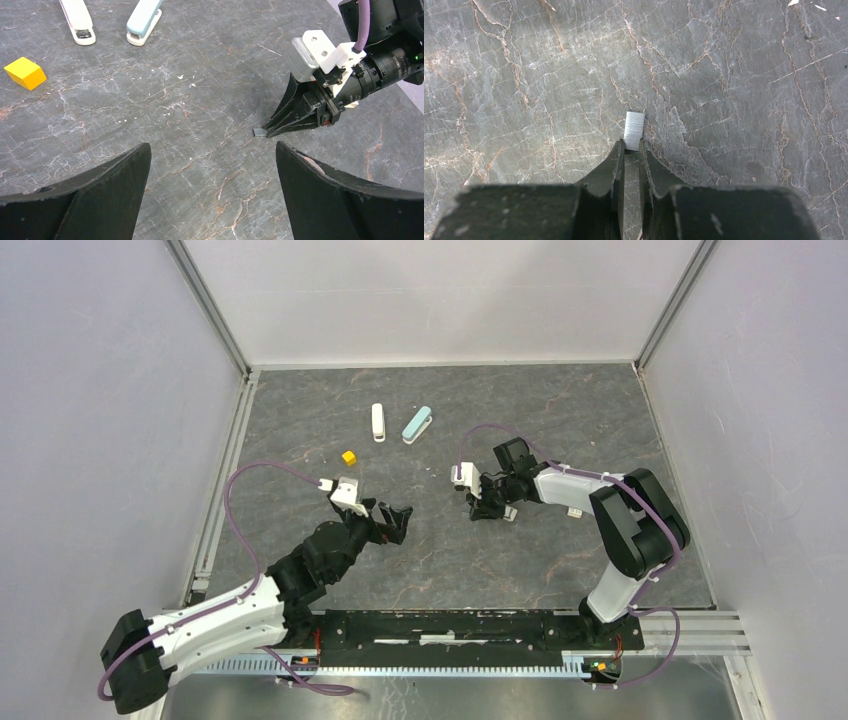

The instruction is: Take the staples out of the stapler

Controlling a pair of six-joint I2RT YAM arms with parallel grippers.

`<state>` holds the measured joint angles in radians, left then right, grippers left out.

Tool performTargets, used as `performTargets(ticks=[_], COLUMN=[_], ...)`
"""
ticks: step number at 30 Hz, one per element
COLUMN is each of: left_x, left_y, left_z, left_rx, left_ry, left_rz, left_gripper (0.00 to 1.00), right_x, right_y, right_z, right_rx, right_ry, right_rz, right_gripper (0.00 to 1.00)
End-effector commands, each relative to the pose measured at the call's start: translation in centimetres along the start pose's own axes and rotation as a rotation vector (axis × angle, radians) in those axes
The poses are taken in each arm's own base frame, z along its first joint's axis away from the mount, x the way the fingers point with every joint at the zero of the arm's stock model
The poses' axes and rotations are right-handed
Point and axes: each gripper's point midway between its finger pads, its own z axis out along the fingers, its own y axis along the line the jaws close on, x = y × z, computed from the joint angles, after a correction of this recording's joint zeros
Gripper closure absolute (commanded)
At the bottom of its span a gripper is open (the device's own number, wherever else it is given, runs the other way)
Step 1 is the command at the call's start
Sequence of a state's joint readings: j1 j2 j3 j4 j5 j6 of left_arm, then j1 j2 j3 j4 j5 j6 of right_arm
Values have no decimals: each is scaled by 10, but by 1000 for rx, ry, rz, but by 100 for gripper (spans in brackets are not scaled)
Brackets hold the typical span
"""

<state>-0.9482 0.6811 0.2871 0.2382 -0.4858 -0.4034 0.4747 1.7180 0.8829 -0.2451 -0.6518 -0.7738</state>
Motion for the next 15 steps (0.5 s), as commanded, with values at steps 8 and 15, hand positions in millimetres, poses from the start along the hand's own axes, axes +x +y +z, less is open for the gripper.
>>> performTargets(ticks=[8, 15], left_x=[-10, -10], left_y=[-8, -10], left_z=[3, 3], left_rx=[23, 27], left_ry=[-30, -28], left_rz=[-55, -58], left_gripper=[0, 0], right_x=[2, 10], right_y=[-6, -4], right_z=[-4, 2], right_rx=[27, 7], right_ry=[21, 50], right_rz=[0, 43], right_gripper=[92, 75])
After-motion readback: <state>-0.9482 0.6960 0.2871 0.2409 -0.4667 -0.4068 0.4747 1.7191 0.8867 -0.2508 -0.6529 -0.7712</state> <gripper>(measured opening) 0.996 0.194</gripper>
